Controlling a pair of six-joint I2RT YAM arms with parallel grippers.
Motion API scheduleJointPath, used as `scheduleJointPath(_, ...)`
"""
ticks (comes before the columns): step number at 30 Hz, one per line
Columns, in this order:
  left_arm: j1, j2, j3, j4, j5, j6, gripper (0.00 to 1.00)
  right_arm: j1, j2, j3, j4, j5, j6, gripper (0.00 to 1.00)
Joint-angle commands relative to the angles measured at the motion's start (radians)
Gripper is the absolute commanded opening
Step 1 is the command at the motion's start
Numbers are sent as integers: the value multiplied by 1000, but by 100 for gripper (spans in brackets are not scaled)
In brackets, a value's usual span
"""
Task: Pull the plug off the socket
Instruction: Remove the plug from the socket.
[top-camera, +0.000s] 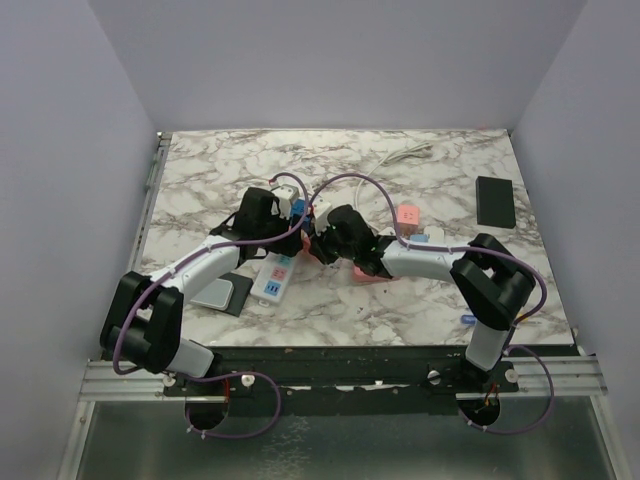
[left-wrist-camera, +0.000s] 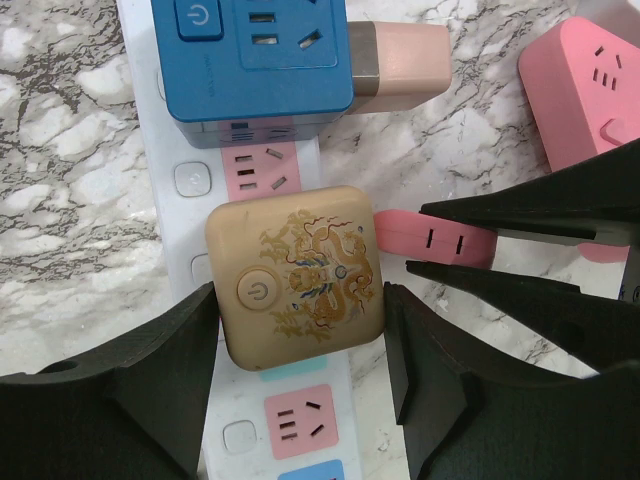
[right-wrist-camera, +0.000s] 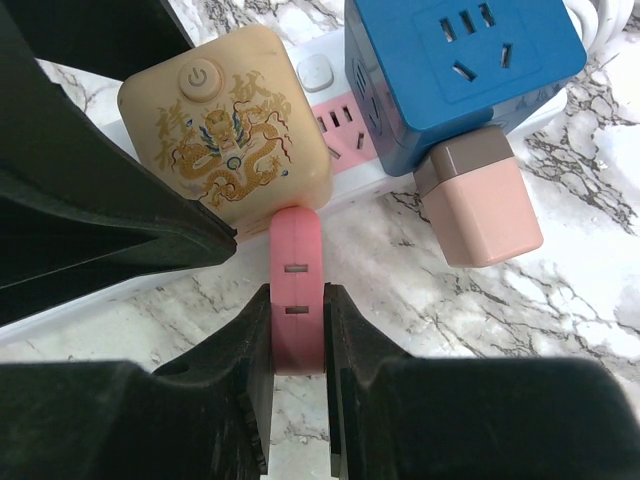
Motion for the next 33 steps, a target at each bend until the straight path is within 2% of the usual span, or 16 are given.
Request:
scheduleJointPath(1,-4,31,-1,-98,-40,33,5,-55,1,7,86,113,-69,0)
scheduleJointPath(10,-4,35,2,-105,-55,35,0,-94,21,14,96,93,-96,0)
scheduleJointPath(20,-2,52,12,-122,-110,26,0,-107,18,20,78,61,-113,0)
scheduleJointPath(26,6,69,20,-131,-115,17,0,-86,-3,-9,79,43,-29,0)
scheduleJointPath(33,20,76,23,-131,-88,9,0,-16,0,-20,84,97,97,0)
